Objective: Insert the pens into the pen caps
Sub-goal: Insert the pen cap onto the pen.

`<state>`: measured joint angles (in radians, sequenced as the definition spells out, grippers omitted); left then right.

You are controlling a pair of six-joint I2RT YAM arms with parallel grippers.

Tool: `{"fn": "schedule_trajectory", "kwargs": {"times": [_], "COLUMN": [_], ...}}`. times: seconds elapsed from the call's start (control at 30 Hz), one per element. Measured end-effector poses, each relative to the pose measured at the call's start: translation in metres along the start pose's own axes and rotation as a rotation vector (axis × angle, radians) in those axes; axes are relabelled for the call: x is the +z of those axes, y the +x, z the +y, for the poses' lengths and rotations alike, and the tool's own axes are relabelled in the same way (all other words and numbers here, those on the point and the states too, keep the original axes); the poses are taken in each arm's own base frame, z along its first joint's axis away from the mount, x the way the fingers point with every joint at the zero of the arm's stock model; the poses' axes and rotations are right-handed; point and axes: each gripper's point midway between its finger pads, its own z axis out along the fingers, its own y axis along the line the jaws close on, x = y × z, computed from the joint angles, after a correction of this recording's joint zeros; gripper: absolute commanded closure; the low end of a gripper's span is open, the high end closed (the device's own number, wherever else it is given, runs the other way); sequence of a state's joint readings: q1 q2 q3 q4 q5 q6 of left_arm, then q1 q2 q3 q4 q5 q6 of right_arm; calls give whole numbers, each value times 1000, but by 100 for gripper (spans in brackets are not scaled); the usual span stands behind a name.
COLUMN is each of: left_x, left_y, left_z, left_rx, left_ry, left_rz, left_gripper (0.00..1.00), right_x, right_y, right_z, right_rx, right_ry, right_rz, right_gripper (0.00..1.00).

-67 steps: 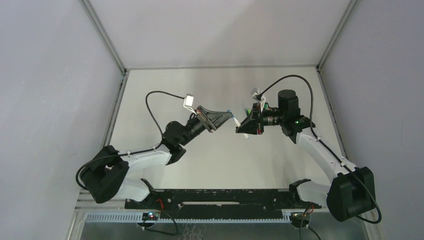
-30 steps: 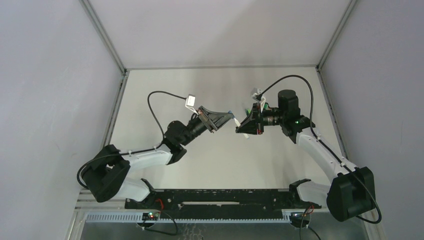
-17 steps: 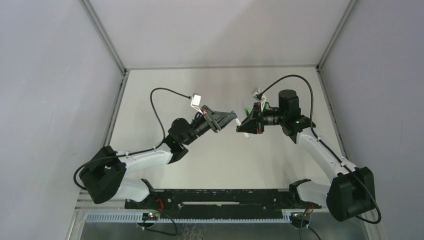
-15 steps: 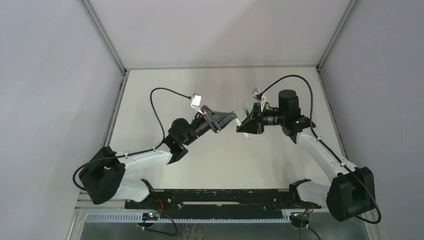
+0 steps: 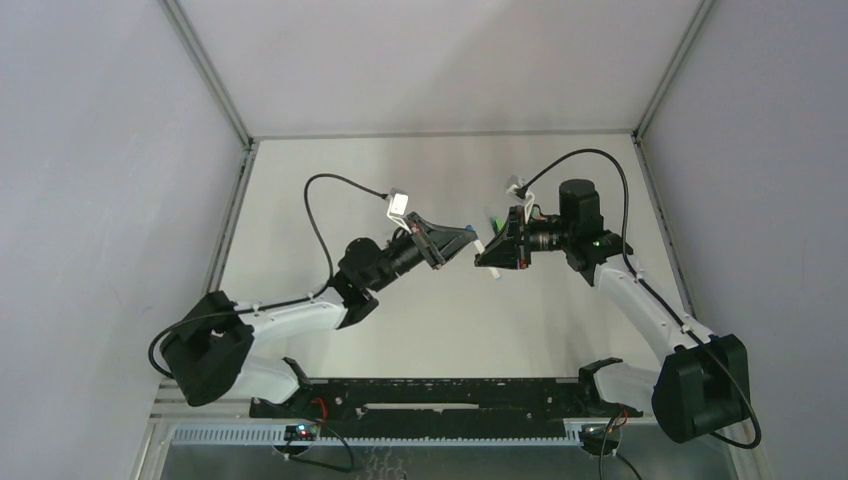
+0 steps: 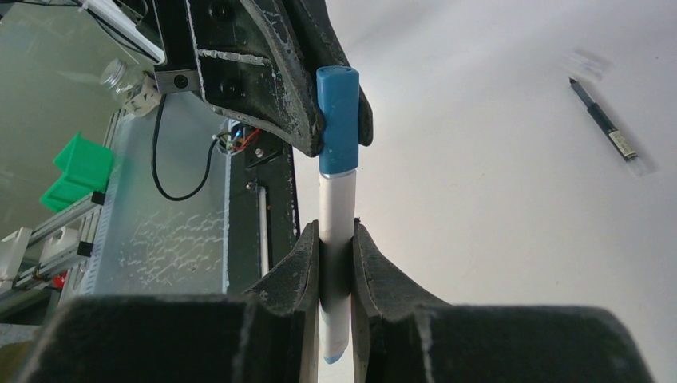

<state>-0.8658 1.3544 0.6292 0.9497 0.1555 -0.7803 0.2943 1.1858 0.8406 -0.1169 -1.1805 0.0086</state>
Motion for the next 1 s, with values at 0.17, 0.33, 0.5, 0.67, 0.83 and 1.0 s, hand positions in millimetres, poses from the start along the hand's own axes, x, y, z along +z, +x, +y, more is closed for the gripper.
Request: {"fn": "schedule_trajectory", "kwargs": {"times": [0.17, 0.33, 0.5, 0.67, 0.83, 1.0], "left_x": [3, 3, 0, -7, -22, -49], "left_y": [1, 0, 5, 7, 8, 7], "left_z": [0, 0, -8, -18, -19, -13], "left_rx": [-43, -78, -92, -88, -53, 53], "left_ry": [6, -5, -5, -1, -7, -21], "left_rz": [-10, -19, 8, 34, 42, 34], "left_gripper": [91, 77, 61, 45, 37, 20], "right_x": [0, 0, 0, 0, 0, -2], "right_y": [1, 2, 0, -2, -2, -2], "right_z": [-1, -2, 3, 6, 9, 16], "right_rx": [7, -3, -35, -59, -72, -92], "right_ry": [9, 12, -10, -23, -45, -83], "right_rz": [3, 4, 1, -2, -2, -4], "right_gripper": [100, 100, 100, 100, 100, 100]}}
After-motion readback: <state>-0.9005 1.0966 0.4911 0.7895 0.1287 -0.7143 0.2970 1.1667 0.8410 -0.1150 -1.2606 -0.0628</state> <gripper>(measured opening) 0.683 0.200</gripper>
